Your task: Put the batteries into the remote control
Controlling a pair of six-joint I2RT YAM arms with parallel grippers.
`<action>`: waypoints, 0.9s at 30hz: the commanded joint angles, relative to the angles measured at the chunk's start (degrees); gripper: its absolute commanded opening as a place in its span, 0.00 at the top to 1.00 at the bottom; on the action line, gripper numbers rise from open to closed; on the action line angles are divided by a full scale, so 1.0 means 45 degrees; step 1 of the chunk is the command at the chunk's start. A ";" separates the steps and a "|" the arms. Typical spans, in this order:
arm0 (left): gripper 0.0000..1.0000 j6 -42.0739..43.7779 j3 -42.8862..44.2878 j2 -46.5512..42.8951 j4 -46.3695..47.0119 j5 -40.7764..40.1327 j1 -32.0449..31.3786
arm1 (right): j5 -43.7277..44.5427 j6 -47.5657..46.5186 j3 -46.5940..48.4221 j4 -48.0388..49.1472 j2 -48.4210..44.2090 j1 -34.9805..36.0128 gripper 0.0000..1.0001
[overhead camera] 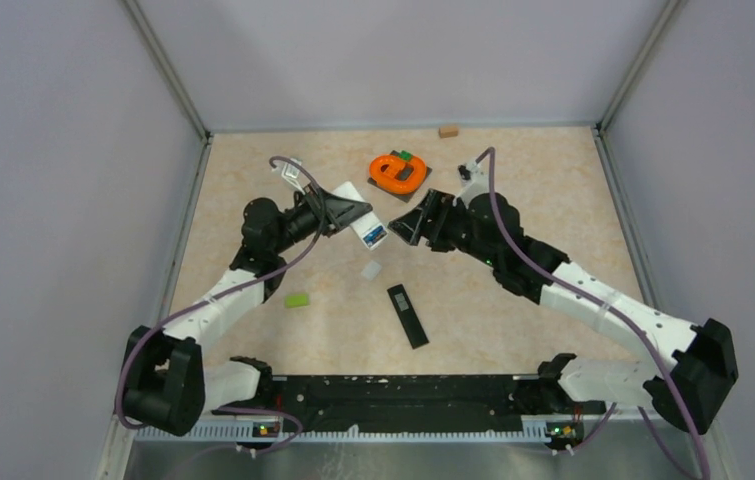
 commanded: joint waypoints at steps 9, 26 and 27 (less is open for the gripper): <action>1.00 0.2822 0.1042 -0.2350 -0.5731 -0.4401 0.0745 | 0.1137 -0.4237 0.0173 -0.0737 0.0134 -0.0115 0.23; 1.00 0.4162 0.1802 -0.5376 -1.1120 -1.0860 0.0865 | 0.1245 -1.0402 0.4056 -0.2404 0.7983 0.2430 0.50; 1.00 0.4248 0.1932 -0.5434 -1.1354 -1.0961 0.0875 | 0.1255 -1.1311 0.4067 -0.2316 0.8067 0.2535 0.50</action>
